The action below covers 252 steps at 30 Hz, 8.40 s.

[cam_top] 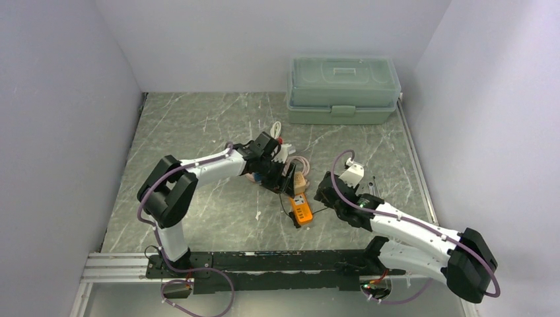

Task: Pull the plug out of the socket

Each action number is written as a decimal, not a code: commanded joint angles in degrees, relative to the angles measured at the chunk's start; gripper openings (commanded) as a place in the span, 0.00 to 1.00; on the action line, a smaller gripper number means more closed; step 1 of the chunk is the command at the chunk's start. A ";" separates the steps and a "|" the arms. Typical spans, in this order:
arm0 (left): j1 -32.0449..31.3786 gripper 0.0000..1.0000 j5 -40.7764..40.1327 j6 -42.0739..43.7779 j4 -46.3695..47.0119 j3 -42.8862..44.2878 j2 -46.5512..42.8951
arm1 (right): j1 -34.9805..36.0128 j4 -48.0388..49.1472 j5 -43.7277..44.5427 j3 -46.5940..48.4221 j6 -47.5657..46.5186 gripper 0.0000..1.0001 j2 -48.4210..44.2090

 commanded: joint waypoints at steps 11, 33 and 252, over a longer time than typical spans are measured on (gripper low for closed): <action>1.12 0.84 -2.30 5.41 3.54 -4.94 -17.48 | -0.96 9.03 -6.91 5.63 -25.08 0.99 -4.62; 6.89 0.83 -19.10 0.13 0.77 -7.59 -25.39 | -1.82 13.00 -26.13 17.18 -39.73 0.99 17.04; -1.35 0.00 7.33 -14.68 15.22 -12.77 -7.24 | 4.60 29.62 -3.17 -1.55 2.23 0.00 -0.93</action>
